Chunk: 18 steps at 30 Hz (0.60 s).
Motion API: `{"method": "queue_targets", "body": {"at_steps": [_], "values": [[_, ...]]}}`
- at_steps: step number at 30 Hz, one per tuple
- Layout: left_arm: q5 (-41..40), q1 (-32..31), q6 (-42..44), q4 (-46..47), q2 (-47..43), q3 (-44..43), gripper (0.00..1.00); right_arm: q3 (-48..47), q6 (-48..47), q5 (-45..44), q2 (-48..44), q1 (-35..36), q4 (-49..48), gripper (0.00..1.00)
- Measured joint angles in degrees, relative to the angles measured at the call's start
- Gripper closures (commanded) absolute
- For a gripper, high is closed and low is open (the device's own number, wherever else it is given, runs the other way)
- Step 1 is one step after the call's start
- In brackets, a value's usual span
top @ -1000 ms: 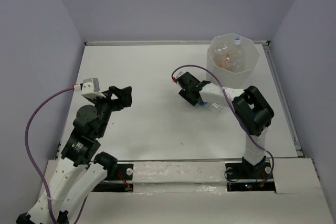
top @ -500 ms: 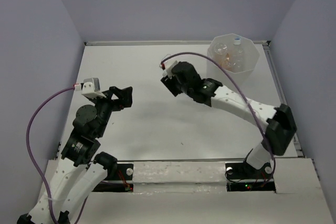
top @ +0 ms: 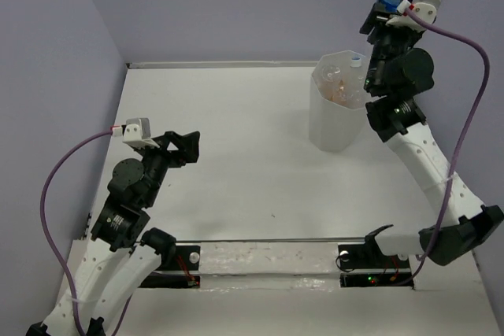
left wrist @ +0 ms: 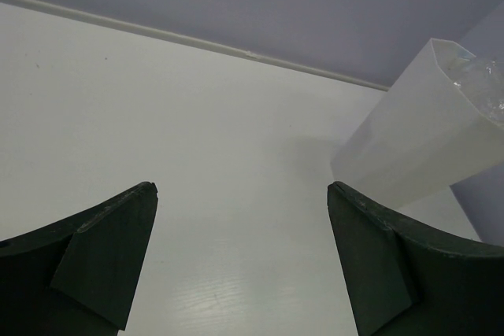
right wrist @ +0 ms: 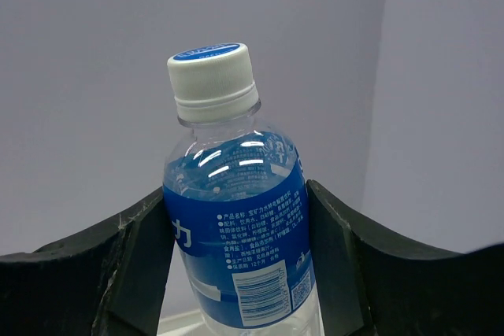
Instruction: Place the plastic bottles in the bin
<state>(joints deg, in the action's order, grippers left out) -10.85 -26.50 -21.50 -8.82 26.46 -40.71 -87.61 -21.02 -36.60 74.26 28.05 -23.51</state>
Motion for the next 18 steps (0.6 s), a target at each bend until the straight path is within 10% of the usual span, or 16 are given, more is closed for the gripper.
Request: {"method": "queue_targets", "body": {"at_steps": [18], "values": [[1.2, 0.0, 0.4, 0.1, -0.1, 0.6, 0.01, 21.7, 16.2, 0.7, 4.5, -11.6, 3.4, 0.5]]}}
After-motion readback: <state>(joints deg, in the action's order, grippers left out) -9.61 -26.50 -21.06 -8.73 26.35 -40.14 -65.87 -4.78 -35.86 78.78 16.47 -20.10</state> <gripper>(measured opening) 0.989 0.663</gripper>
